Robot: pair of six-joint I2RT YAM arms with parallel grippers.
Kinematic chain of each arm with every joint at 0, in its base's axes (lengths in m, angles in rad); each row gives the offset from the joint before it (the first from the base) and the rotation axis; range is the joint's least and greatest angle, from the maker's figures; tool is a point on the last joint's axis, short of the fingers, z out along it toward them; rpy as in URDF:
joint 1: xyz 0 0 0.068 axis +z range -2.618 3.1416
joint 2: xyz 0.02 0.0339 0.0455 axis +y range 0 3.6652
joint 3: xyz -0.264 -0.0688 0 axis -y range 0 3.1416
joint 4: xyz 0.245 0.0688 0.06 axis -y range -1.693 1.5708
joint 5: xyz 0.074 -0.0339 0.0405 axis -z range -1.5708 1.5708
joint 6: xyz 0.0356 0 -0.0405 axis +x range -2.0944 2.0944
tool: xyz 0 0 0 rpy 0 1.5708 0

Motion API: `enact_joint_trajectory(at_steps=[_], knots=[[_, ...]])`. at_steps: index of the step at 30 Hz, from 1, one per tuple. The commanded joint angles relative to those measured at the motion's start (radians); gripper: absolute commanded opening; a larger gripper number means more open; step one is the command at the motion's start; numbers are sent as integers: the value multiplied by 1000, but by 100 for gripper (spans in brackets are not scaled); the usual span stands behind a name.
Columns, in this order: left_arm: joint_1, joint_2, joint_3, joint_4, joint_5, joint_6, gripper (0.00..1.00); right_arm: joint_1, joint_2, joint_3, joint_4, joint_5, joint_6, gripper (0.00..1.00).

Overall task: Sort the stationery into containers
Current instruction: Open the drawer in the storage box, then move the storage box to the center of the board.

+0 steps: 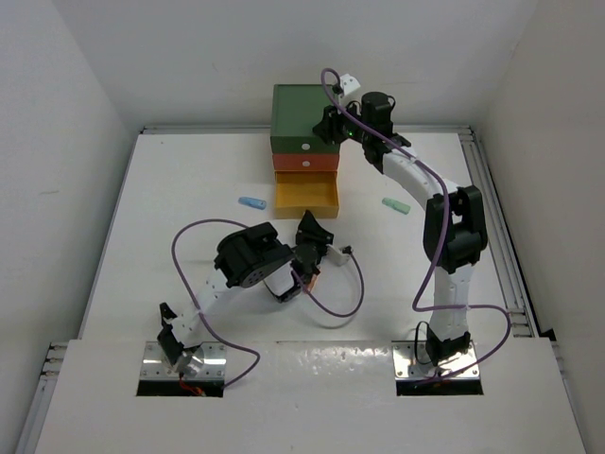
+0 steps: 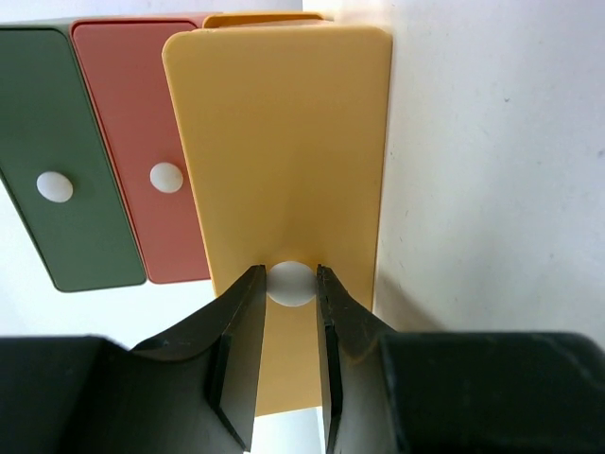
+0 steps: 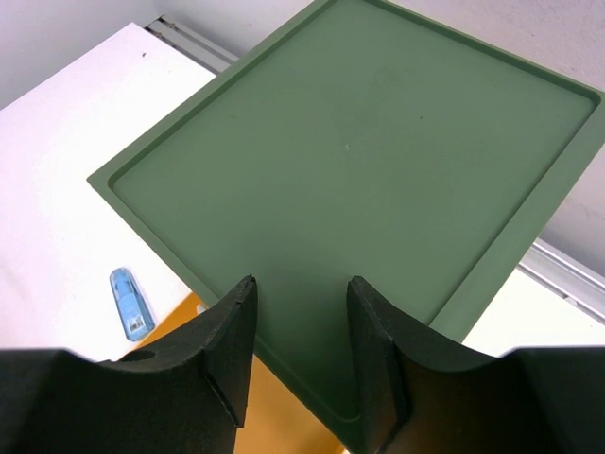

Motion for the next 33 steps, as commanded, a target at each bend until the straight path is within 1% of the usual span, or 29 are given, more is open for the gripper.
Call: enact_joint_trajectory(at_steps=[1, 3, 4, 5, 8, 13, 18, 19, 20, 22, 25, 26, 27, 30, 31, 32, 33], knots=[[-22, -3, -32, 443, -42, -69, 6, 7, 16, -52, -165, -11, 23, 43], [-25, -15, -40, 440, -48, -73, 19, 7, 14, -51, -163, -14, 21, 45], [-25, -19, -41, 428, -48, -78, 28, 6, 11, -51, -163, -16, 23, 45], [-25, -26, -43, 420, -45, -79, 41, 7, 11, -49, -166, -14, 23, 45], [-24, -57, -41, 402, -47, -82, 55, 9, 2, -49, -166, -14, 22, 46], [-31, -97, -49, 357, -64, -92, 55, 19, -23, -57, -175, -16, 17, 47], [-50, -131, -87, 380, -79, -84, 56, 29, -59, -63, -188, -16, 15, 48], [-64, -143, -104, 386, -85, -81, 62, 30, -70, -63, -189, -14, 12, 48], [-67, -152, -118, 392, -85, -82, 64, 32, -76, -61, -191, -16, 12, 49], [-85, -179, -150, 397, -88, -90, 69, 33, -87, -54, -209, -14, 14, 50], [-114, -221, -190, 382, -103, -111, 72, 39, -121, -54, -228, -16, 18, 50], [-131, -233, -198, 374, -111, -125, 76, 39, -144, -61, -231, -14, 20, 51], [-140, -244, -204, 363, -136, -137, 77, 41, -154, -65, -235, -14, 20, 51], [-176, -325, -239, 266, -174, -216, 77, 47, -202, -83, -252, -14, 20, 51], [-183, -382, -251, 227, -177, -243, 77, 47, -216, -88, -264, -14, 17, 52], [-188, -413, -262, 128, -182, -309, 77, 49, -228, -97, -266, -13, 14, 52], [-199, -448, -270, 72, -195, -347, 77, 47, -254, -101, -272, -13, 12, 52]])
